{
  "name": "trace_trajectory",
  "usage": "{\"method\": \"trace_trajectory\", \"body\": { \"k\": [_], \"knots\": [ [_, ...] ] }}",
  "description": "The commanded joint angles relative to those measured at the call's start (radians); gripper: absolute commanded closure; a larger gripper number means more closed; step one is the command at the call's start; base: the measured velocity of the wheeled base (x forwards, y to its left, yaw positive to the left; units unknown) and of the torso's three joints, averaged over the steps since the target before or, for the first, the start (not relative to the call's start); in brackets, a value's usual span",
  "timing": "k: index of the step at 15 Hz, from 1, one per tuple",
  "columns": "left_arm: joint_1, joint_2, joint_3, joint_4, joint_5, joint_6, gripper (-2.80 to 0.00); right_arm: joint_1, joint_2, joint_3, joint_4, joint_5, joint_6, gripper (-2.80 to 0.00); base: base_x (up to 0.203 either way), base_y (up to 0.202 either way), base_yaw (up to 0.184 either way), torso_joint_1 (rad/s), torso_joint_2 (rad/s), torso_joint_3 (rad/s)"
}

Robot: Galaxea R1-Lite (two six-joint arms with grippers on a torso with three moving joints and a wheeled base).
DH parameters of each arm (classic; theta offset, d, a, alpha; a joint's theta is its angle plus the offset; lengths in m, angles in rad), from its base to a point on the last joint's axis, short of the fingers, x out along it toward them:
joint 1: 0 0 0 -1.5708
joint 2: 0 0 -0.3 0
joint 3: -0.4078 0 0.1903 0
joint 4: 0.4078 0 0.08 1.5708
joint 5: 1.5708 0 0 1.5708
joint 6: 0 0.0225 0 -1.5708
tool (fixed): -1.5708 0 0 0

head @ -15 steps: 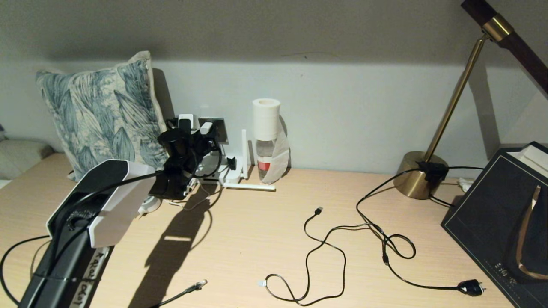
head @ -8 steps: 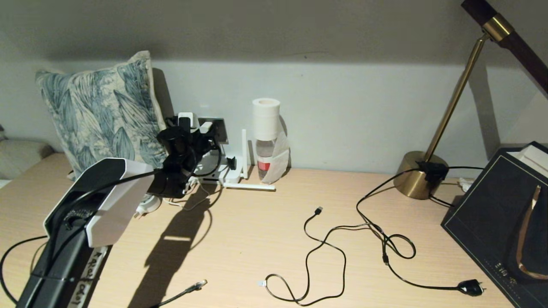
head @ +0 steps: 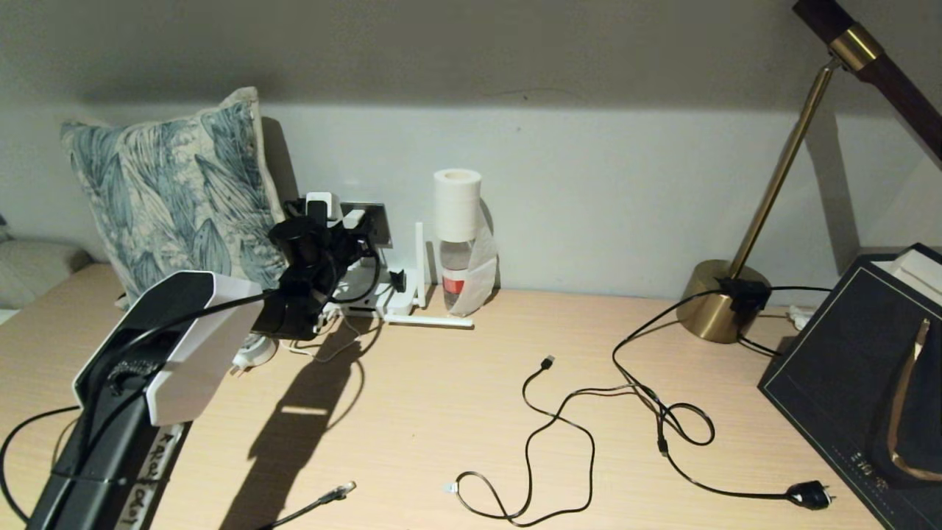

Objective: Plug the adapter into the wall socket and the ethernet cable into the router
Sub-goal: Plug plug into socket

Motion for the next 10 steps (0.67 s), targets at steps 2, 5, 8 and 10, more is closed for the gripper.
{"method": "trace_trajectory", "body": {
  "k": [2, 5, 8, 10],
  "knots": [
    [0.0, -0.004, 0.0, -0.004, -0.006, 0.0, 0.0, 0.0, 0.001, 0.035, -0.001, 0.0, 0.0, 0.0, 0.0, 0.0, 0.0, 0.0, 0.0, 0.0],
    [0.004, 0.0, 0.0, -0.004, -0.006, 0.0, 0.0, 0.0, 0.001, 0.035, -0.001, 0.0, 0.0, 0.0, 0.0, 0.0, 0.0, 0.0, 0.0, 0.0],
    [0.004, 0.0, 0.0, -0.007, -0.006, 0.0, 0.0, 0.0, 0.001, 0.035, -0.001, 0.0, 0.0, 0.0, 0.0, 0.0, 0.0, 0.0, 0.0, 0.0],
    [0.004, -0.001, 0.0, -0.01, -0.006, 0.0, 0.0, 0.0, 0.001, 0.035, -0.001, 0.0, 0.0, 0.0, 0.0, 0.0, 0.0, 0.0, 0.0, 0.0]
  ]
}}
